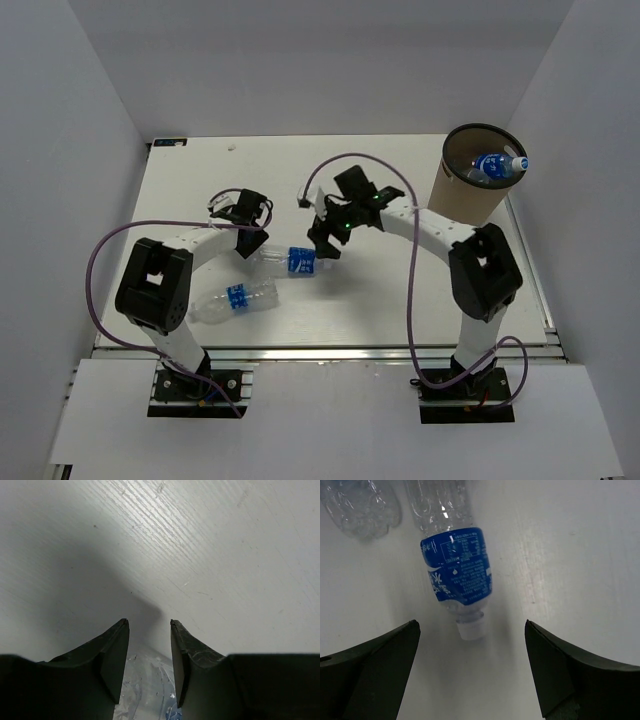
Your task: Put the plastic bottles in the bin
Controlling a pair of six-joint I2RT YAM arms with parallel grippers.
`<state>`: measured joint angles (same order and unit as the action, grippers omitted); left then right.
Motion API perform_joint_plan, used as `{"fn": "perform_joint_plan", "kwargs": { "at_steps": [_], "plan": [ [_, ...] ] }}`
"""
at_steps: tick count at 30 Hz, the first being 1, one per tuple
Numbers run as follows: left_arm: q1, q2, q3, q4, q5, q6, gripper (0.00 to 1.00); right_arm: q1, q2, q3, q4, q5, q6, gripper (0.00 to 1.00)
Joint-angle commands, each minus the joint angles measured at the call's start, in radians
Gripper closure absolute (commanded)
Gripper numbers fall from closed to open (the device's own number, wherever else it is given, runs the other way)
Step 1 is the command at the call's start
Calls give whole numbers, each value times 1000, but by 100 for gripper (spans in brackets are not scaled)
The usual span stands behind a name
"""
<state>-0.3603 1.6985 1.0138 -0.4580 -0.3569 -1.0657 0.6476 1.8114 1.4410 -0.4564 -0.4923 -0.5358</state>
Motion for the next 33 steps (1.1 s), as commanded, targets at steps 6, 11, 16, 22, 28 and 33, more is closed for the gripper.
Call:
{"fn": "perform_joint_plan", "kwargs": {
  "at_steps": [6, 11, 16, 22, 28, 33],
  "plan": [
    [-12, -22, 49, 1, -13, 38, 47, 144, 104, -94, 404, 185, 246, 11],
    [-12, -49, 60, -36, -50, 46, 39, 173, 172, -123, 549, 143, 260, 11],
    [-9, -76, 115, -94, -114, 49, 31, 207, 281, -53, 524, 175, 270, 13],
    [29, -197, 138, -176, -194, 44, 2, 202, 135, -148, 663, 324, 330, 56],
    [44, -442, 76, -234, -234, 47, 2, 42, -147, -113, 661, 471, 419, 72],
    [44, -644, -102, -235, -137, 43, 2, -254, -359, -87, 732, 466, 487, 70]
  ]
}}
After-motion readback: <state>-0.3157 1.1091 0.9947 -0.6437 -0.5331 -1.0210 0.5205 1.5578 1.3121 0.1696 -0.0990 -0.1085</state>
